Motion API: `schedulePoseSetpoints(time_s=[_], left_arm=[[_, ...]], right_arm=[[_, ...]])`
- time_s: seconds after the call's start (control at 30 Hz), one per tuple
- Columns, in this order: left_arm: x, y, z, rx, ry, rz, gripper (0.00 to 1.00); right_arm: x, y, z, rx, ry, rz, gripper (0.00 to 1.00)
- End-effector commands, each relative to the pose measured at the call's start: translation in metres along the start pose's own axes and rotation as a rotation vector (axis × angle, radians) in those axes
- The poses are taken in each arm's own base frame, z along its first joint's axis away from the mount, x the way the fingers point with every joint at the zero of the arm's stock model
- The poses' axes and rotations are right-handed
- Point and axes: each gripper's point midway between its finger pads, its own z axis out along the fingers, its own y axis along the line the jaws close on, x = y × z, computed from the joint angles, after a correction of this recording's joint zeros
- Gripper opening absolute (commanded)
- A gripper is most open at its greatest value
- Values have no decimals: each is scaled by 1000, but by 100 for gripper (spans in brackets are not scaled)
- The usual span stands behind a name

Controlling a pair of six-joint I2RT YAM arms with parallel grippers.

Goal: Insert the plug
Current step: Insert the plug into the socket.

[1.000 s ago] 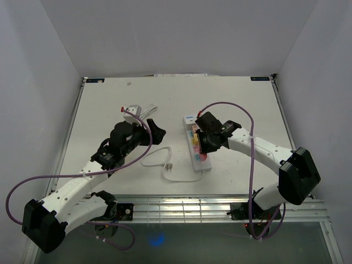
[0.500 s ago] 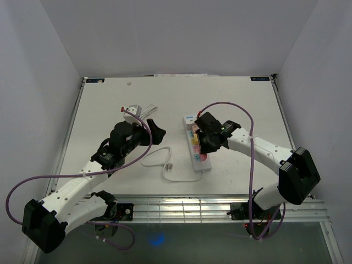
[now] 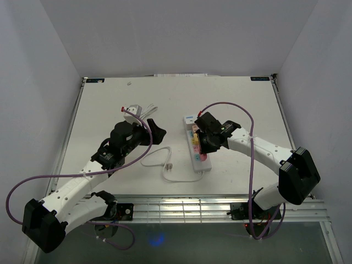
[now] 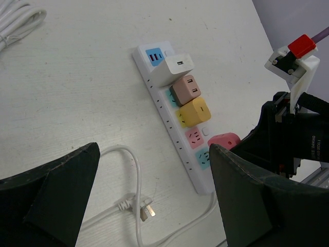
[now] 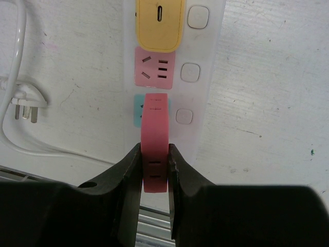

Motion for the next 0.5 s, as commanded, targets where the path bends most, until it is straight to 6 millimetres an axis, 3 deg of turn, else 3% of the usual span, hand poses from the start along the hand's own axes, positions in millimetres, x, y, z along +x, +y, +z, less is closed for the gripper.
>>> schedulePoseSetpoints(time_s=[0.0, 0.47], left_arm=[[-3, -3, 0, 18, -10, 6, 98], [-2, -2, -1, 14, -8, 6, 98]], right_arm=[[13, -5, 1, 36, 54, -7, 8], [13, -2, -3, 27, 54, -5, 8]])
